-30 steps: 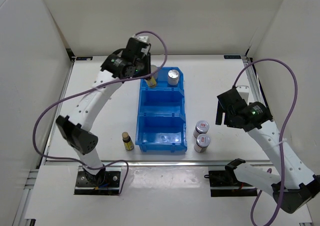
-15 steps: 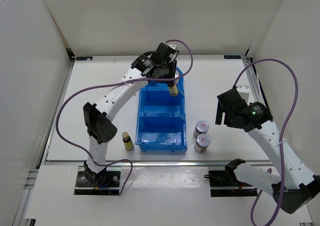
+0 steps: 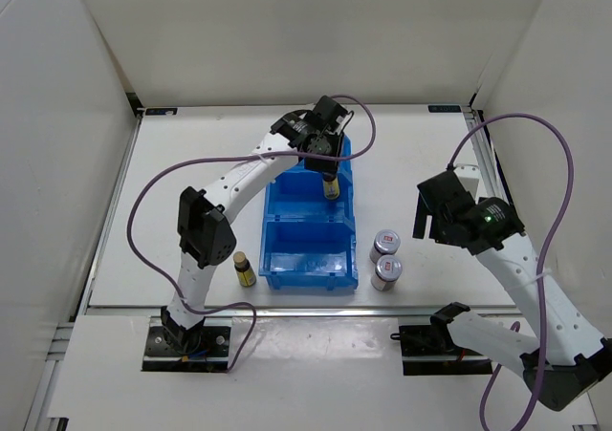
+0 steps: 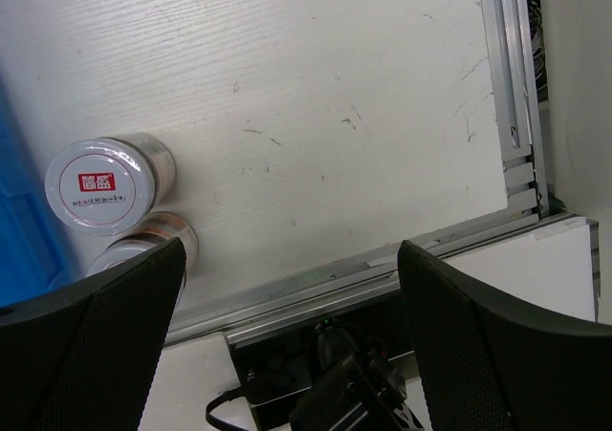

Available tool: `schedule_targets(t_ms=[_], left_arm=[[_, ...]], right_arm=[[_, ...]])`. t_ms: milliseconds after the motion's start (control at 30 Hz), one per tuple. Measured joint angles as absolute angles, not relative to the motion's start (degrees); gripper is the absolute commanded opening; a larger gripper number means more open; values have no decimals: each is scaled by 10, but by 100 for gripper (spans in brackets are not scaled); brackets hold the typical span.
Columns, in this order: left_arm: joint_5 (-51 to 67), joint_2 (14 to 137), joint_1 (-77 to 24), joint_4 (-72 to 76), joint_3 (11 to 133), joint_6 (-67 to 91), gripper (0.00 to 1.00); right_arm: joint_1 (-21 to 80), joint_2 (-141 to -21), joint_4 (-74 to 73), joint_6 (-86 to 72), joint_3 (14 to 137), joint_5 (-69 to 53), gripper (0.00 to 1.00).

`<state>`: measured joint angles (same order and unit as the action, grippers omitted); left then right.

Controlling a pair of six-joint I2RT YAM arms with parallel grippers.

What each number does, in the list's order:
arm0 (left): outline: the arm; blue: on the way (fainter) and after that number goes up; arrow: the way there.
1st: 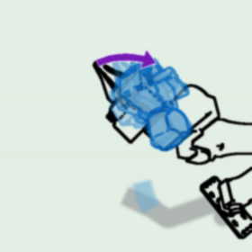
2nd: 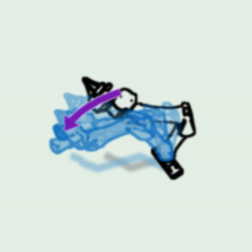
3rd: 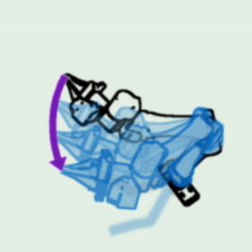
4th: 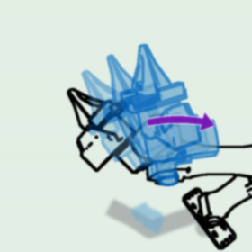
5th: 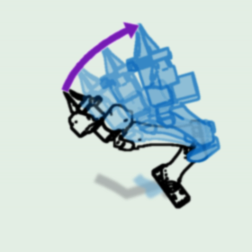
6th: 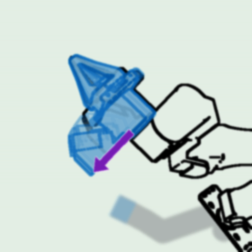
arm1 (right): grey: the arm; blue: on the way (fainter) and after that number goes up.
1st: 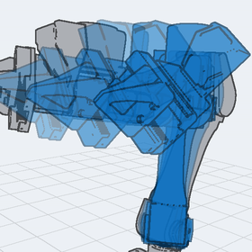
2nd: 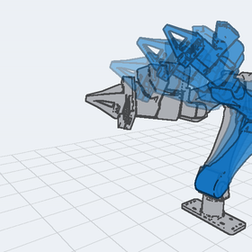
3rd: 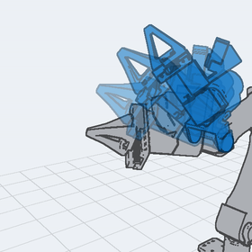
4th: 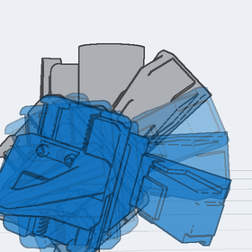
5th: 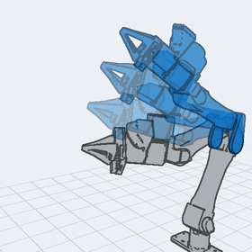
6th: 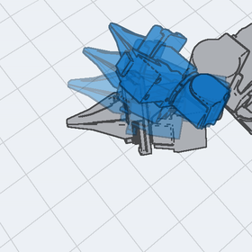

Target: Organize the condiment bottles

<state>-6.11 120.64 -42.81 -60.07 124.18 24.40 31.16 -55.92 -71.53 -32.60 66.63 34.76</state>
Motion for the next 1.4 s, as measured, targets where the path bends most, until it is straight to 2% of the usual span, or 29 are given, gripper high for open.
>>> schedule_targets(t_ms=[467, 533, 567, 600, 667, 700, 767, 967, 1133, 1300, 1400], left_arm=[[-73, 1260, -429, -582, 1242, 241, 11], [-74, 1260, -429, -580, 1242, 241, 15], [-74, 1260, -429, -578, 1242, 240, 22], [-74, 1260, -429, -579, 1242, 240, 49], [-75, 1260, -429, -579, 1242, 236, 70], [-75, 1260, -429, -580, 1242, 235, 85], [-75, 1260, -429, -582, 1242, 233, 99], [-79, 1248, -429, -584, 1242, 229, 100], [-107, 1176, -430, -587, 1247, 209, 100], [-185, 998, -429, -568, 1207, 188, 100], [-222, 835, -420, -547, 1080, 203, 100]], right_arm=[[312, -551, -714, -326, 666, 348, 94], [312, -550, -714, -326, 666, 348, 94], [312, -549, -714, -326, 666, 348, 94], [312, -548, -714, -326, 666, 348, 94], [312, -547, -714, -326, 666, 348, 94], [312, -547, -714, -326, 666, 348, 94], [312, -547, -714, -326, 666, 348, 94], [312, -547, -714, -326, 666, 348, 95], [312, -547, -714, -326, 666, 348, 95], [312, -547, -714, -326, 666, 348, 95], [312, -547, -712, -326, 666, 348, 95]])
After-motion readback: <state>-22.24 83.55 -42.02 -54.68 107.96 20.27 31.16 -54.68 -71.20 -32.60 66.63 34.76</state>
